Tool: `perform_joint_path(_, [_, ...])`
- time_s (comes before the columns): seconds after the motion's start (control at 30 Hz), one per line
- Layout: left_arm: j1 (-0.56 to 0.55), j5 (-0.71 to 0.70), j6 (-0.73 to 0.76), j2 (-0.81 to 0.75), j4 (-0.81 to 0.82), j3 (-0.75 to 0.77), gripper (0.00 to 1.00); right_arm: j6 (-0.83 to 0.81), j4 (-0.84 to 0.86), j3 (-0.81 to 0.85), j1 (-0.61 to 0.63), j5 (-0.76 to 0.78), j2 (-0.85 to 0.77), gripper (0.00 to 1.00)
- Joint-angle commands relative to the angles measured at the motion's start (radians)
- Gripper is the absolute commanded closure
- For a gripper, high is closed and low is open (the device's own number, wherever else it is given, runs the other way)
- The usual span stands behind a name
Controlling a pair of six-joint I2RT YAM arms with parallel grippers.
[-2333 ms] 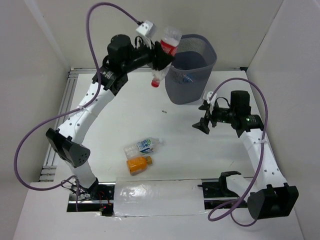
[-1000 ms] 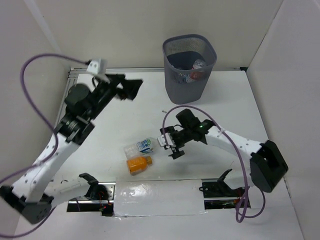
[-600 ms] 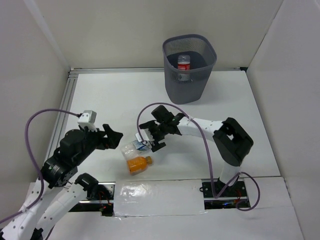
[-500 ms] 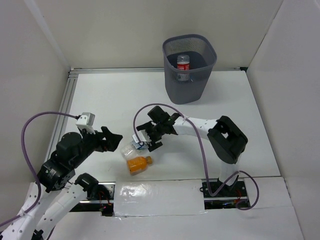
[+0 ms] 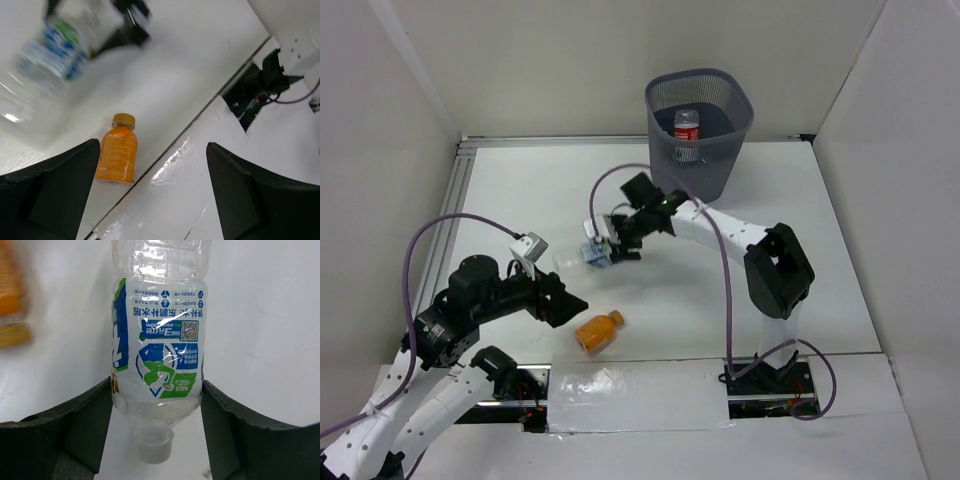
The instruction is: Put the plastic bottles in the bin
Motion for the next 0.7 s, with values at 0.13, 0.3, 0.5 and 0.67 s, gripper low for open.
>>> perform_joint_path(0.13, [-0.004,0.148,0.093,0.038,0.087,0.059,0.00,0.356,-0.012,0.498,-0.274,-0.171,-0.031,0.93])
perform_joint_path(0.3, [-0.004,0.047,0.093,0.185,0.059,0.085,0.00,0.559,0.104,0.567,-0.343,-0.093,-0.084,0.93])
perform_joint_path(0.5, [-0.109,-0.123,0.079,0.472,-0.027,0.192,0.00,0.690,0.232,0.540,-0.426,0.146,-0.129,0.91])
perform_joint_path(0.67, [-0.251,-0.272,0.068,0.713,-0.073,0.289,0.00,0.745,0.244,0.517,-0.506,0.278,-0.118,0.90])
